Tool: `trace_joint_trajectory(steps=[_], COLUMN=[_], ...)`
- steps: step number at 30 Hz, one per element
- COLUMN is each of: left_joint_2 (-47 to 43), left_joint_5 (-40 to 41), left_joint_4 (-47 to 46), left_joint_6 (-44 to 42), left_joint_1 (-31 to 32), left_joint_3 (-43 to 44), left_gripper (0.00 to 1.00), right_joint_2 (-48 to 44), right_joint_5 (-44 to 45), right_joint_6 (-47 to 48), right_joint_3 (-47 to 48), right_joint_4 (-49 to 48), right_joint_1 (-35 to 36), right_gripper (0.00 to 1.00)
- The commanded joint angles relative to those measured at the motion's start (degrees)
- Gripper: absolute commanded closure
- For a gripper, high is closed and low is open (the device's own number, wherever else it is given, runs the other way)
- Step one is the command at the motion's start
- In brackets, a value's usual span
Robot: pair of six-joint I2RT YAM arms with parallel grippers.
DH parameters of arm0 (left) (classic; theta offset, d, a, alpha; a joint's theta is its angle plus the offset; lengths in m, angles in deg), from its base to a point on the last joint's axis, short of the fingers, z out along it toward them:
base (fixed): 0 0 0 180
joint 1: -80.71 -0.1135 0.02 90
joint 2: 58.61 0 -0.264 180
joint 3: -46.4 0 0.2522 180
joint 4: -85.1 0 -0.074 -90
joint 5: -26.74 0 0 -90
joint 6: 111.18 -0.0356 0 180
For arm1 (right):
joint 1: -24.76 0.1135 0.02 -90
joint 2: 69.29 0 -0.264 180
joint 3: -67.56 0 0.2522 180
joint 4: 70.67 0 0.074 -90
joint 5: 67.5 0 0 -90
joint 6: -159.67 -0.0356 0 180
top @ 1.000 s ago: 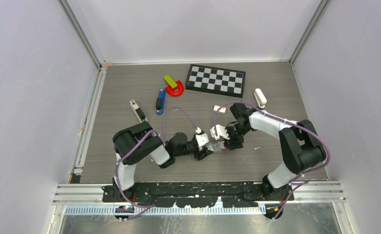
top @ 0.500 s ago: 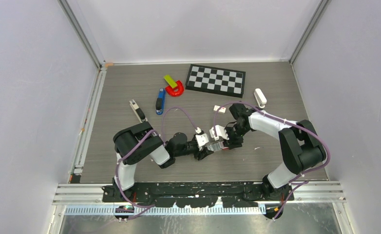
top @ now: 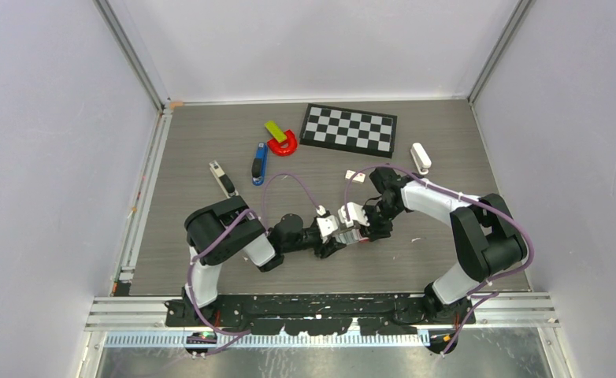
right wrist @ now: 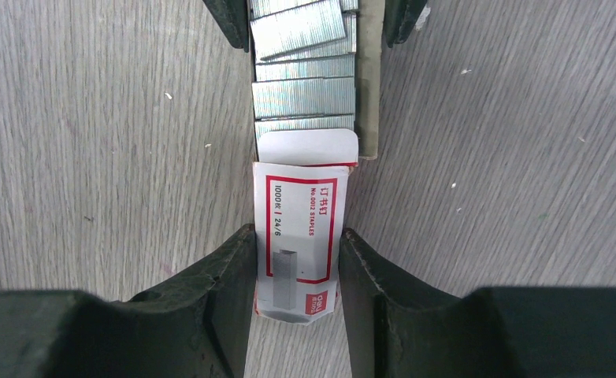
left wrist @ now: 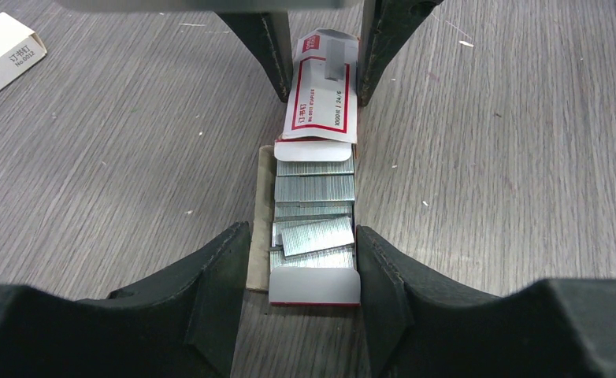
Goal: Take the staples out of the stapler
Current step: Close the staple box at the center of the board.
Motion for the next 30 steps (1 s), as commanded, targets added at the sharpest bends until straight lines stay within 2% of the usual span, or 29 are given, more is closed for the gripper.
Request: trace_joint_trajectory(steps=[1, 13, 18, 24, 30], left_joint_2=[1.19, 2.17, 2.23, 2.62, 2.98], left_joint_5=[-1.50, -3.79, -4.34, -4.45, -4.70], left_joint_4=[-2.37, -0.75, 0.74, 1.20, 1.69], left_joint_6=[-0.32, -0.80, -1.20, -1.55, -1.73], left_joint_1=[0.27, 0.31, 0.27, 0.25, 0.19], left_joint_3=[0.75, 2.32, 2.85, 2.17, 2.51], left_gripper=[0.48, 0.48, 0.48, 0.49, 0.49], right_joint_2=[1.20, 1.39, 1.72, 1.31, 1.35], right_joint_5=[0.29, 0.19, 2.81, 3.07, 1.52], right_joint_6=[-1.50, -1.99, -4.81, -5.27, -4.42], right_joint_3=[0.38, 0.47, 0.30, -0.10, 0.02], right_joint_4=[-1.47, -1.59, -4.54, -5.12, -4.06], right_joint_1=[0.54, 1.13, 1.34, 1.35, 1.35], right_gripper=[0.55, 0.55, 0.54, 0.44, 0.41])
